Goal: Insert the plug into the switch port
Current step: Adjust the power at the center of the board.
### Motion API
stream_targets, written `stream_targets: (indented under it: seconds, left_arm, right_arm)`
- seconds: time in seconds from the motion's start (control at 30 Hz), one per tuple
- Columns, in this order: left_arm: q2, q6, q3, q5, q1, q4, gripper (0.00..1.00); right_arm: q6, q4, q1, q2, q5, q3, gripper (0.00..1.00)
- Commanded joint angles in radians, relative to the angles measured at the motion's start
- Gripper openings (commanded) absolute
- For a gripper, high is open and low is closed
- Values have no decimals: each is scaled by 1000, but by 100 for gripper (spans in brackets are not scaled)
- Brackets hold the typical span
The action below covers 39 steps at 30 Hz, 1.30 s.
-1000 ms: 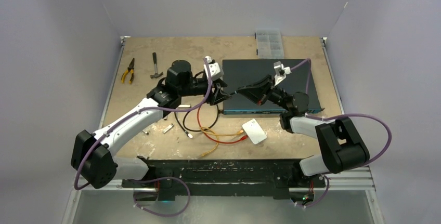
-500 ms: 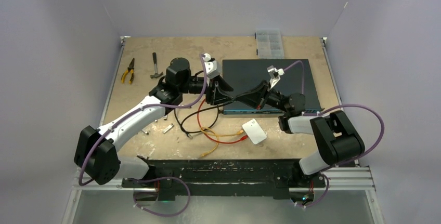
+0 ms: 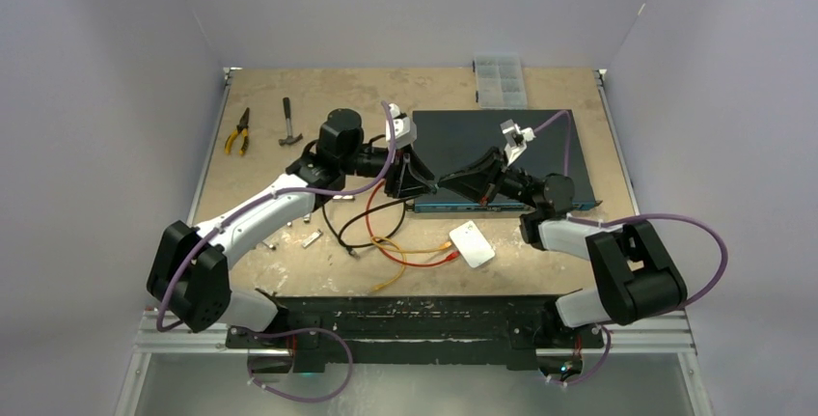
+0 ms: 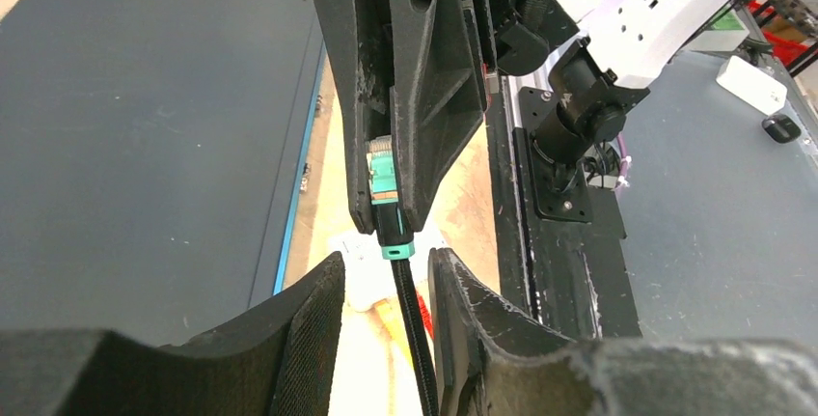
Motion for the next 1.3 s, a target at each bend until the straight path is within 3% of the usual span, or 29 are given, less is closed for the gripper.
stream_targets:
  seconds: [0.0, 0.57, 0.77, 1.27]
  left_arm:
    - [19, -5, 15, 63, 4, 23, 35]
    - [55, -155, -8, 172, 5, 187, 28]
    - [64, -173, -13, 183, 3, 208, 15]
    - [89, -166, -2, 180, -8, 175, 20]
  right_arm:
    - [-23, 563, -2, -31, -25, 28, 0]
    - [-33, 563, 11, -30, -48, 43, 0]
    - [-36, 563, 11, -38, -49, 41, 0]
    - [-34, 563, 14, -41, -55, 47, 0]
